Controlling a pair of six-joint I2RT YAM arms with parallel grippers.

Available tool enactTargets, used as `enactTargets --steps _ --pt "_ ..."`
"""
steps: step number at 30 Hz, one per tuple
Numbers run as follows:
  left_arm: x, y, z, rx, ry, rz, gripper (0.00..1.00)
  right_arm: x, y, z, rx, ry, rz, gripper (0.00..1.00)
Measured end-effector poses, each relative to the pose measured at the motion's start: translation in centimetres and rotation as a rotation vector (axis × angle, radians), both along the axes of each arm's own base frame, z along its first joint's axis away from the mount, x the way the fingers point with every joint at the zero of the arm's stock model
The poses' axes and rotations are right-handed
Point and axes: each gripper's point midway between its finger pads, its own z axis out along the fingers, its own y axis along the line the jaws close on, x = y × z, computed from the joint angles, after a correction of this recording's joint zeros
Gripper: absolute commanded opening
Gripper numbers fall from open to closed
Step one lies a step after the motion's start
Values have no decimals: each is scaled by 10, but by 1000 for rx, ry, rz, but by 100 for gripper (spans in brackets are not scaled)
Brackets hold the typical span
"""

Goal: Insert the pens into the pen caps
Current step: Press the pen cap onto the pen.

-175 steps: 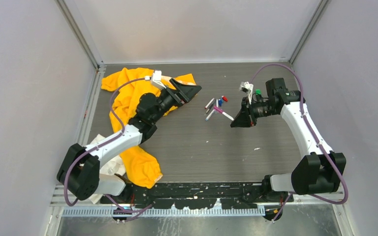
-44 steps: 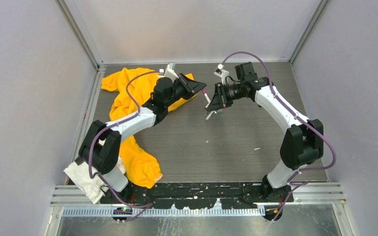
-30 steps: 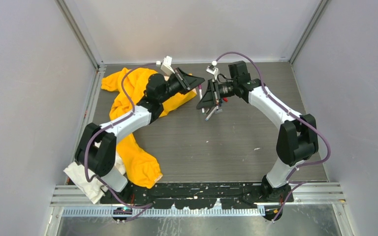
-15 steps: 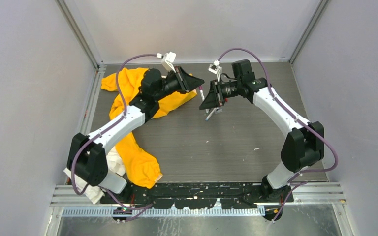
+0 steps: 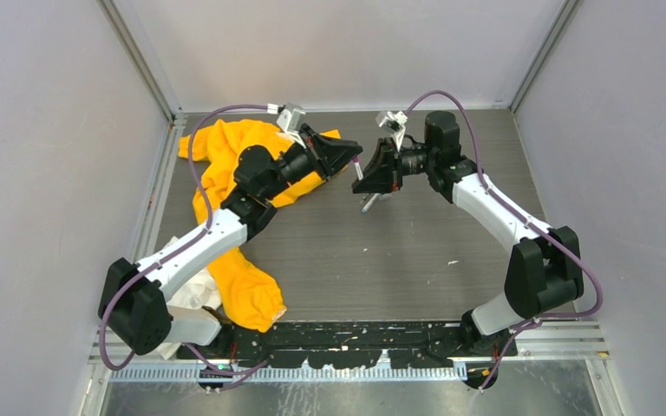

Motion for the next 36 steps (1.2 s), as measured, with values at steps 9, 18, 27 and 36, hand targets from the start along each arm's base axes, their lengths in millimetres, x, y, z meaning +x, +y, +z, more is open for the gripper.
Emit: enactTargets --steps 9,18,27,36 --pt "-6 -1 2 6 -46 -21 1 4 -6 1 8 -81 3 1" --pt "4 -9 6 101 -76 48 1 13 -8 7 -50 -26 -69 1" --pt "26 -5 36 10 -8 152 19 22 -4 41 47 89 -31 1" --pt "2 -33 27 -43 236 63 70 24 -17 78 113 60 -98 1"
